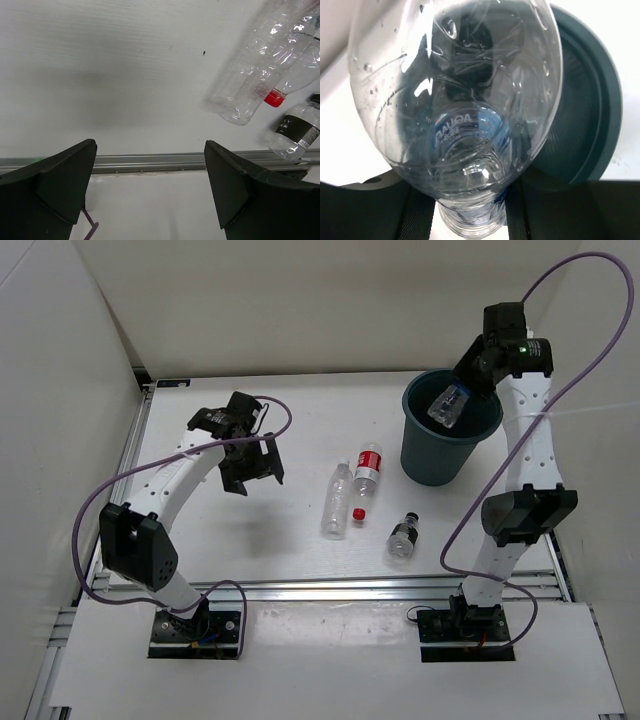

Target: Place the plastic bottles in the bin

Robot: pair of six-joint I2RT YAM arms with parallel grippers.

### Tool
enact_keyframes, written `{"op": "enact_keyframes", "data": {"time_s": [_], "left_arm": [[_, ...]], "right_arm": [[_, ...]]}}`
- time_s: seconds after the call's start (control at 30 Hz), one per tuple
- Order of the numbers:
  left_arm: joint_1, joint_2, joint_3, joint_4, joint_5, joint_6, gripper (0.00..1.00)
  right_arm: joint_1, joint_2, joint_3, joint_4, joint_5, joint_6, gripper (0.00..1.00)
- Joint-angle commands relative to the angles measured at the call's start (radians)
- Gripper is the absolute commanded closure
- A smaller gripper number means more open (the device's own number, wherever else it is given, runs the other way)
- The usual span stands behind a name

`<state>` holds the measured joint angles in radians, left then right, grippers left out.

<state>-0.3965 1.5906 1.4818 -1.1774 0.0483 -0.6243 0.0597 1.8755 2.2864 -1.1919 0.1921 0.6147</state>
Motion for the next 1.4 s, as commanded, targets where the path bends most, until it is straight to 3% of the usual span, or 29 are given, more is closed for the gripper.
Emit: {"op": "enact_keyframes", "data": {"time_s": [0.0,0.1,0.13,0.23,0.4,0.47,0.53,0.57,0.7,0.83,0.97,1.13,1.2,1.37], "left_arm": [[-0.005,-0.003,0.031,0.001,0.027,0.012,0.00],[-0.005,0.017,0.031,0.001,0.036,0.012,0.00],[-0.005,0.017,0.031,0.001,0.036,0.012,0.00],[-0.005,0.028,0.031,0.001,0.045,0.012,0.00],[-0.015,0.046,0.051,0.001,0.045,0.012,0.00],[-0.015,0.046,0.051,0.001,0.035,0.012,0.00],[-0.015,0.037,0.060,0.001,0.012,0.012,0.00],[-0.015,0.028,0.069,0.013,0.001,0.012,0.00],[-0.015,0.003,0.078,0.036,-0.031,0.012,0.00],[-0.015,0.022,0.100,0.013,-0.076,0.000,0.00],[-0.015,0.031,0.078,0.013,-0.076,-0.009,0.00],[-0.015,0.040,0.069,-0.005,-0.106,-0.037,0.00],[-0.015,0.049,0.069,-0.005,-0.107,-0.037,0.00],[-0.015,0.058,0.069,-0.014,-0.097,-0.037,0.00]], "right_arm": [[-0.001,-0.084,0.059,0.078,0.070,-0.053,0.62],[-0.001,-0.084,0.012,0.078,0.070,-0.053,0.33],[-0.001,-0.096,-0.002,0.078,0.070,-0.053,0.17],[-0.001,-0.117,-0.021,0.054,0.108,-0.044,0.00],[-0.001,-0.220,0.025,0.043,0.118,-0.010,0.00],[0.035,-0.324,-0.066,0.043,0.086,0.006,0.00],[0.080,-0.412,-0.193,0.043,0.012,0.034,0.00],[0.094,-0.506,-0.358,0.043,-0.024,0.080,0.00],[0.170,-0.706,-0.768,0.043,-0.155,0.193,0.00],[0.148,-0.834,-1.019,0.002,-0.239,0.237,0.00],[0.134,-0.834,-1.099,-0.043,-0.316,0.237,0.00],[0.124,-0.669,-1.180,-0.034,-0.440,0.162,0.00],[0.124,-0.568,-1.205,-0.034,-0.450,0.134,0.00],[0.156,-0.501,-1.249,0.054,-0.401,0.148,0.00]]}}
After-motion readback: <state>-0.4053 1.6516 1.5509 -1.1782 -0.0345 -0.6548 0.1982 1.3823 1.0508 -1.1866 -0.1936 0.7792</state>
